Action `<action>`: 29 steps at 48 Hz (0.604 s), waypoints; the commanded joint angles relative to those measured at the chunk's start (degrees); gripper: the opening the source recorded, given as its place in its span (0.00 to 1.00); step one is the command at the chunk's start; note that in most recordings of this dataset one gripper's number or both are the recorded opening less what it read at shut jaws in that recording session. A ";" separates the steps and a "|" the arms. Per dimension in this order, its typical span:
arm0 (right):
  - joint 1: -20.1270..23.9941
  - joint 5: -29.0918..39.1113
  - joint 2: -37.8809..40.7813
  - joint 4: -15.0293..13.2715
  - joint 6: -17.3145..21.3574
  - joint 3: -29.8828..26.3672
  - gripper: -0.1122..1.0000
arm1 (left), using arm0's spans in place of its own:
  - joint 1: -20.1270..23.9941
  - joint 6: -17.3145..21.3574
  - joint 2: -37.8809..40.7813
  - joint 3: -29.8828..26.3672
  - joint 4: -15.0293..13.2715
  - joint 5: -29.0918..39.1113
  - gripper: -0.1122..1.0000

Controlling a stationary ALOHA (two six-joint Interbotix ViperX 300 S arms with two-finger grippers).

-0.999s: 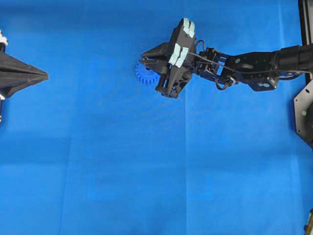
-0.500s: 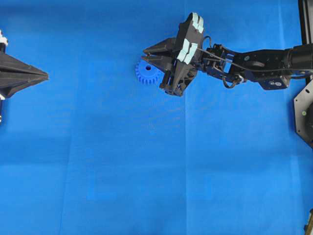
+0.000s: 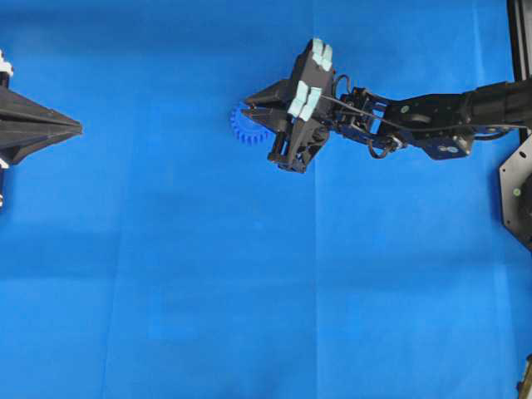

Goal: Insert the shaft placed at a random location into the center hole of the small gear at another random location.
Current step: 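Align and lower the shaft into the gear's center hole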

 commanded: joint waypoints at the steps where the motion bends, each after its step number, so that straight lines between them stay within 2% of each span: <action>1: 0.18 -1.05 -0.97 0.09 -0.09 -0.53 0.12 | 0.18 0.00 0.26 -0.62 0.09 -0.26 0.10; 29: 0.18 -1.32 -4.83 -0.26 -0.88 -0.35 0.12 | 0.18 -0.09 0.26 -0.70 0.09 0.44 0.10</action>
